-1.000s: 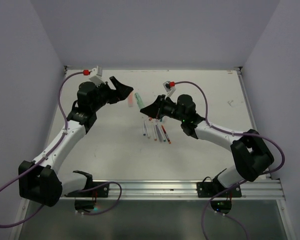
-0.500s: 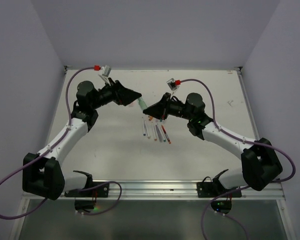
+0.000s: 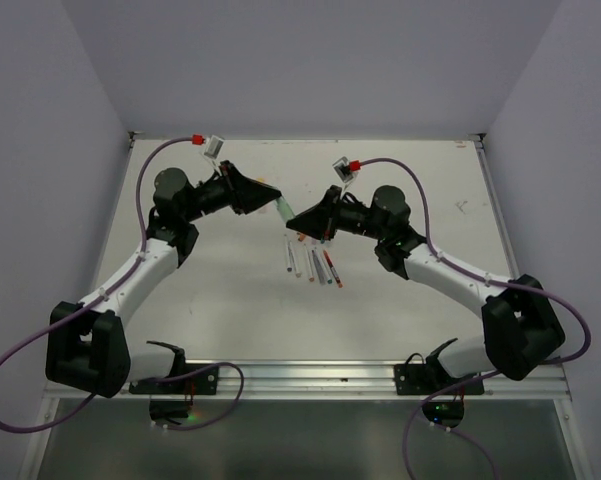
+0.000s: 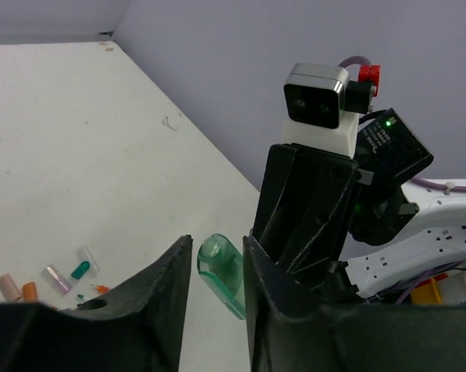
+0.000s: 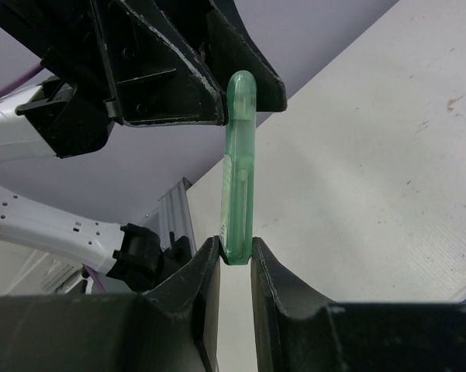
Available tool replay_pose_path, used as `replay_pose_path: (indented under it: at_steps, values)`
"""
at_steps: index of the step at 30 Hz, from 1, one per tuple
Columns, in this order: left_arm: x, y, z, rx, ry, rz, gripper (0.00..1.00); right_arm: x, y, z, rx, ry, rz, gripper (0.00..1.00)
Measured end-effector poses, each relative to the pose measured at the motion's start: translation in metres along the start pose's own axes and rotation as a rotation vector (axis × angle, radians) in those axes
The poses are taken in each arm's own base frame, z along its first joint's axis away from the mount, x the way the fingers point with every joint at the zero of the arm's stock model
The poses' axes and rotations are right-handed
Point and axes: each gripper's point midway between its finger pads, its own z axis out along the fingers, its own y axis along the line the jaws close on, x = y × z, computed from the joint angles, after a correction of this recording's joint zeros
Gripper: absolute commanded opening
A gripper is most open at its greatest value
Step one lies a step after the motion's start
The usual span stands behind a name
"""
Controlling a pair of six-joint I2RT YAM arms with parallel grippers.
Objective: Open the pen caps
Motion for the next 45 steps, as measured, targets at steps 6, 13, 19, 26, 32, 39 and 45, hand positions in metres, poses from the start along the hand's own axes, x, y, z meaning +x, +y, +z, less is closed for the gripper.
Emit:
replay_pose_path:
  at_steps: [6,13,19,26,32,39,45]
  values:
    - [-0.001,-0.006,0.0,0.03,-0.015,-0.025,0.08,0.003,-0.001,0.001,-0.011,0.012,0.0,0.0]
    - [-0.005,-0.011,0.0,0.049,-0.034,-0.036,0.0,0.002,0.002,0.002,-0.029,0.007,-0.026,0.0]
    - [-0.001,-0.011,-0.001,0.053,-0.036,-0.074,0.0,0.008,0.0,-0.002,-0.041,-0.005,-0.053,0.0]
    - [0.002,-0.016,0.001,0.066,-0.033,-0.109,0.0,0.011,0.003,-0.009,-0.056,-0.033,-0.09,0.0]
    - [0.001,-0.018,0.002,0.068,-0.039,-0.107,0.0,0.011,0.004,-0.013,-0.056,-0.056,-0.106,0.0]
    - [-0.019,-0.021,-0.001,0.047,-0.13,-0.061,0.0,0.023,0.001,-0.018,-0.06,-0.041,-0.096,0.0]
    - [-0.023,-0.022,-0.002,0.037,-0.155,-0.053,0.0,0.021,0.002,-0.019,-0.072,-0.051,-0.108,0.0]
